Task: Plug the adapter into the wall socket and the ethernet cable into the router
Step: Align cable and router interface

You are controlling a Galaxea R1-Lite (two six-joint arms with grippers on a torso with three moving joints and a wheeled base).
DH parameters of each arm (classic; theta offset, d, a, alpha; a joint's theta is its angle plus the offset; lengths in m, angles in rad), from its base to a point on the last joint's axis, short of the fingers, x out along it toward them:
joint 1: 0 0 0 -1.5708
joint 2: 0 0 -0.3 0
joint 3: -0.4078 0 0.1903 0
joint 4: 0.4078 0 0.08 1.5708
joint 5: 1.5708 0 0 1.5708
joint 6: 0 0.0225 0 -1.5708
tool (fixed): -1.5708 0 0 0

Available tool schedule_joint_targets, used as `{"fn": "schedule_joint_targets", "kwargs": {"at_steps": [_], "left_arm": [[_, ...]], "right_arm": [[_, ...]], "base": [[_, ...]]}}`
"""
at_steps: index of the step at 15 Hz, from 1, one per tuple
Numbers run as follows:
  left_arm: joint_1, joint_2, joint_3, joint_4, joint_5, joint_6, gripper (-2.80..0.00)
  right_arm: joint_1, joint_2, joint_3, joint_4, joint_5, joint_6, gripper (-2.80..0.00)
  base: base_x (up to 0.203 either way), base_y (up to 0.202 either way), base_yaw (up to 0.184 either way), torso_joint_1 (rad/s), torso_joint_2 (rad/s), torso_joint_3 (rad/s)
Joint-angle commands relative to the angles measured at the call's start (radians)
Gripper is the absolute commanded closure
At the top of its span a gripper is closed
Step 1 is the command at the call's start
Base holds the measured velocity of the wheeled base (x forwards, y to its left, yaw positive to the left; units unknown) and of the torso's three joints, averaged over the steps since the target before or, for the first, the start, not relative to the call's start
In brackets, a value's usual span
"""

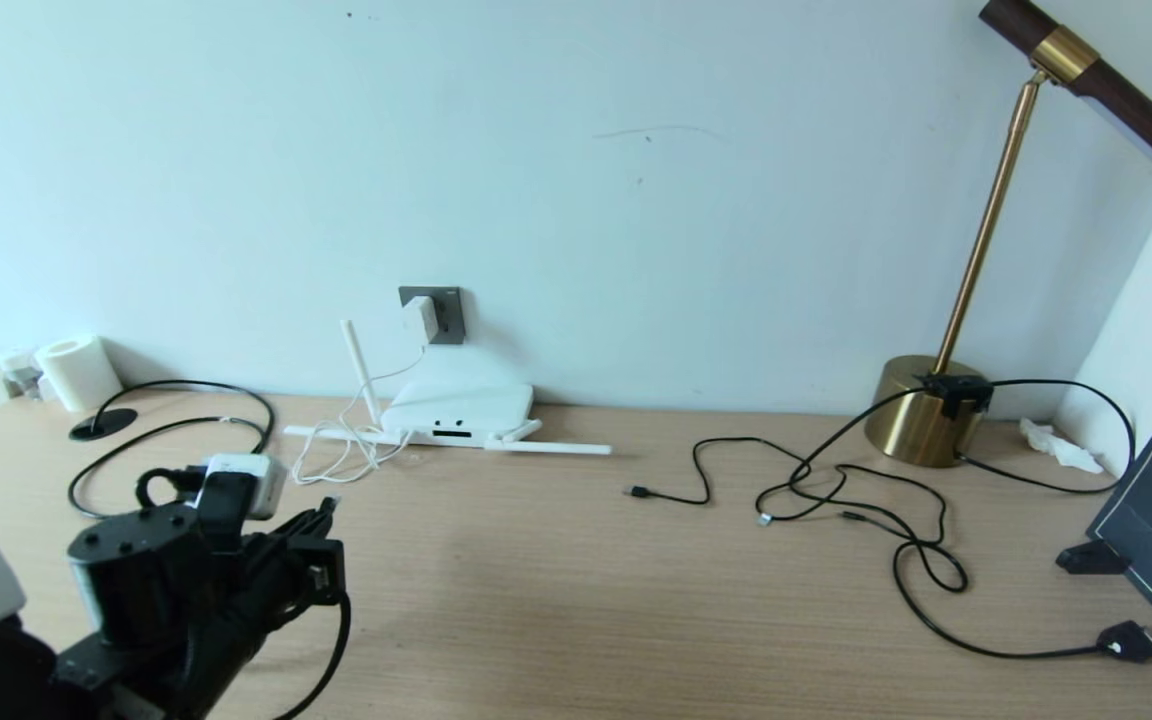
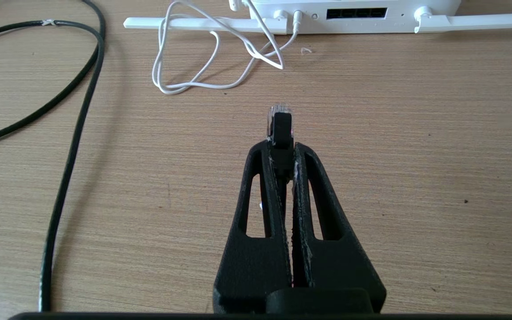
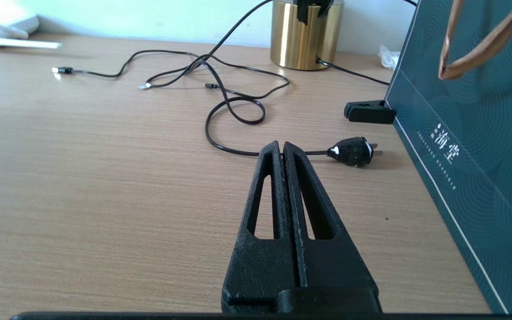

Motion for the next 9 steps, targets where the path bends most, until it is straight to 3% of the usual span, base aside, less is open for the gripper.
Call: {"fn": "schedule_joint_targets", "kwargs": {"at_steps": [1, 6, 9], "left_arm": [[0.005, -0.026, 0.017, -0.009, 0.002, -0.002, 0.0], [-0.005, -0.009, -0.037, -0.009, -0.001, -0.005, 0.0], [-0.005, -0.032, -0.064, -0.009, -0.083, -0.03, 0.0]], "right_arm": [[0.0, 0.0, 0.012, -0.001, 0.0, 0.001, 0.0], [0.0, 0.0, 0.011, -0.001, -0.012, 0.023, 0.0], [0.0, 0.0, 0.012, -0.002, -0.014, 0.029, 0.0]], "base": [[0.0, 0.0, 0.0, 0.0, 0.0, 0.0], [0.0, 0.0, 0.0, 0.0, 0.0, 0.0], [0.0, 0.0, 0.0, 0.0, 0.0, 0.0]]}}
